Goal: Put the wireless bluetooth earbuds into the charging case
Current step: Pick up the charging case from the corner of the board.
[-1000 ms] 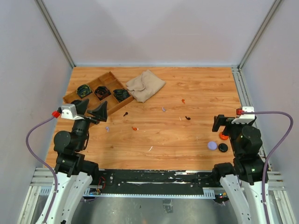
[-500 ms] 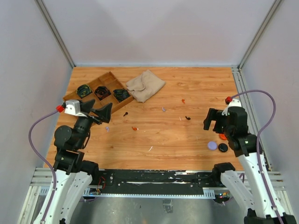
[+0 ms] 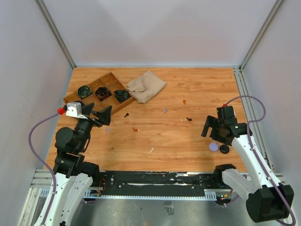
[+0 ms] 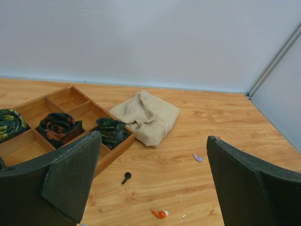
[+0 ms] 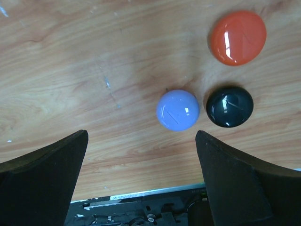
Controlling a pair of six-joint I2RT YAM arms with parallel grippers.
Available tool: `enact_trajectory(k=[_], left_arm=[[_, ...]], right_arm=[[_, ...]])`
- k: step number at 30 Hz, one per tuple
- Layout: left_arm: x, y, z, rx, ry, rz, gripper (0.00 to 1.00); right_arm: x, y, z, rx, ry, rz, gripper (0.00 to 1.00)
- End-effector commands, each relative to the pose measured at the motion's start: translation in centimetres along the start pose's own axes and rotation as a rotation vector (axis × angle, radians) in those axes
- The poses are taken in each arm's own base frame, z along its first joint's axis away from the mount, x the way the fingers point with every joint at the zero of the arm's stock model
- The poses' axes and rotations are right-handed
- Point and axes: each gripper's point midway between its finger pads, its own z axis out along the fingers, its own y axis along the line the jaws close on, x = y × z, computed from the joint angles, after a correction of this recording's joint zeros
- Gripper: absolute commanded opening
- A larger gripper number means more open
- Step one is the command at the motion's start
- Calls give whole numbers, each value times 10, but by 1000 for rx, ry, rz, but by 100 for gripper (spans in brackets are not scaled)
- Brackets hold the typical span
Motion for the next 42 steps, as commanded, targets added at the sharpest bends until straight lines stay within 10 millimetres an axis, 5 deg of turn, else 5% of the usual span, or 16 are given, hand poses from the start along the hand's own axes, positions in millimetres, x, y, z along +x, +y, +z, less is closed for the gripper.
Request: enact_trajectory(k=[1, 11, 21, 42], left_arm=[[-7, 4, -4, -30, -22, 13, 99], [-6, 2, -5, -23, -21, 11, 99], [-7, 3, -7, -27, -24, 10, 99], [-8, 3, -9, -34, -31, 8, 99]], right_arm=[[23, -24, 15, 127, 90, 117, 100], [47, -46, 37, 266, 156, 227, 86], [54, -35, 61, 251, 223, 272, 69], [63, -47, 68, 348, 264, 289, 63]])
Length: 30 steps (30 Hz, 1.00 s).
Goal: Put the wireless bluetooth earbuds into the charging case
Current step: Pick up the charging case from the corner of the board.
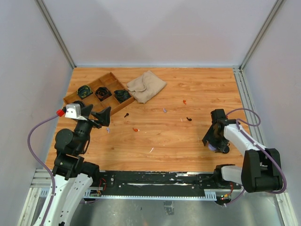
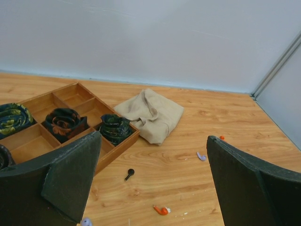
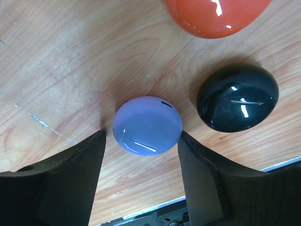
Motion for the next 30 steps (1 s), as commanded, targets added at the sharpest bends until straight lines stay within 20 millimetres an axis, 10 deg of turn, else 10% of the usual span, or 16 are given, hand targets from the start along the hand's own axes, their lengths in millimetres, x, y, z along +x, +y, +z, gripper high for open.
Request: enact_trajectory(k=[1, 30], left_arm=[[-8, -2, -2, 5, -28, 7, 99], [-8, 0, -4, -5, -35, 2, 99]], right_arm=[[-2, -18, 5, 90, -22, 48, 64], [-7, -18, 0, 98, -64, 157, 61]])
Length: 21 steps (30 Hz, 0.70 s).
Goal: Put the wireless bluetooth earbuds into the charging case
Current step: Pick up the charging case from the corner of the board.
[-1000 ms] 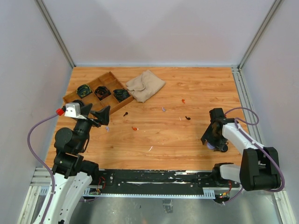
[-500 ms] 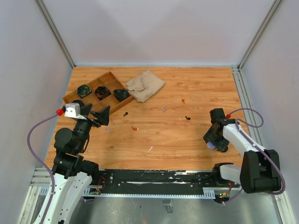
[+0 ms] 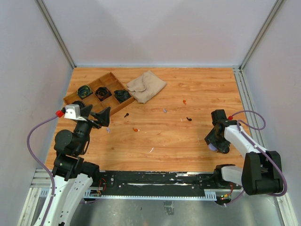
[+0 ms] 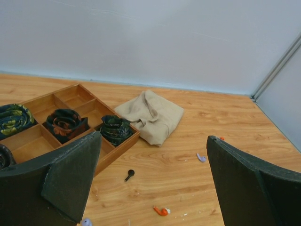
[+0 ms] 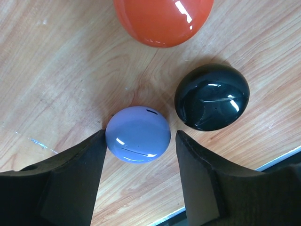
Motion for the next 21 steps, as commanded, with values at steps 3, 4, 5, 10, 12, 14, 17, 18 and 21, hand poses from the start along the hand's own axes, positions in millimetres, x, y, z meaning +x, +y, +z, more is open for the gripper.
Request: enact_trajectory(k=[3, 4, 5, 10, 12, 14, 17, 18, 21], left_arm=[[-6, 0, -2, -4, -25, 3, 99], [-6, 0, -2, -3, -25, 1, 99], [-6, 0, -2, -3, -26, 1, 99], [-10, 0, -4, -7, -36, -11, 99], [-10, -4, -4, 11, -35, -20, 99], [-10, -9, -4, 39, -28, -30, 99], [-6, -14, -4, 58, 3, -45, 99], [-4, -15, -4, 61, 19, -48, 99], [2, -17, -4, 66, 64, -58, 99]], right_arm=[[1, -7, 0, 25, 11, 4, 54], [1, -7, 0, 22, 9, -1, 51], [-1, -6, -1, 17, 2, -6, 50], [-11, 2, -8, -21, -28, -83, 45], [-16, 8, -13, -48, -42, -134, 44], [-21, 16, -17, -76, -51, -194, 43], [-30, 30, -27, -116, -78, -294, 42], [-33, 36, -31, -136, -93, -327, 40], [-39, 59, -46, -215, -154, -442, 35]])
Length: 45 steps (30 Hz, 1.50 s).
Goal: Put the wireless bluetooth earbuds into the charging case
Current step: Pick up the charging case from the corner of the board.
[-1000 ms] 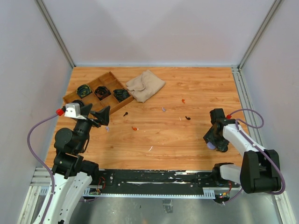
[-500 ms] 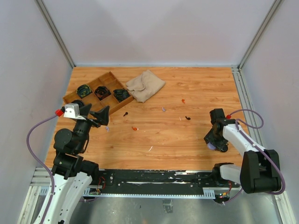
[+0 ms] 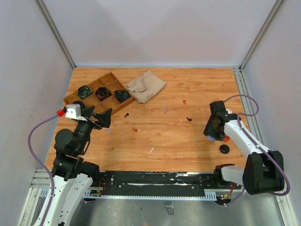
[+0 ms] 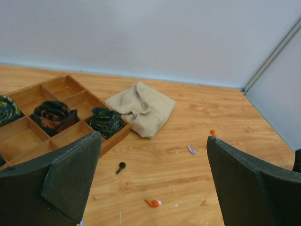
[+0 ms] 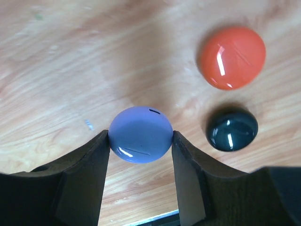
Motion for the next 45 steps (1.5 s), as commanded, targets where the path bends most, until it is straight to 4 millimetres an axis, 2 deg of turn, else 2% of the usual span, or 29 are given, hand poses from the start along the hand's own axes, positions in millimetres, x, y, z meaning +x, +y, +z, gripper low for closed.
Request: enact_trajectory(k=[1, 5, 15, 21, 28, 34, 40, 45], left_arm=[[0, -14, -1, 52, 55, -23, 99], [7, -29, 1, 129, 142, -11, 99], [37, -58, 2, 275, 307, -109, 99], [62, -70, 5, 344, 387, -216, 99], [98, -76, 10, 379, 480, -333, 99], [125, -82, 11, 399, 582, -405, 99], [136, -99, 10, 465, 632, -497, 99], [154, -114, 8, 496, 727, -546, 99]], right_arm=[[-22, 31, -20, -104, -96, -222, 34], [-28, 63, -37, -182, -177, -438, 33], [-18, 130, -69, -374, -274, -877, 31], [-2, 166, -89, -499, -322, -1168, 33], [17, 205, -125, -683, -429, -1455, 34], [35, 220, -148, -808, -508, -1633, 35], [52, 227, -169, -918, -620, -1813, 37], [70, 236, -190, -1039, -710, -1934, 37]])
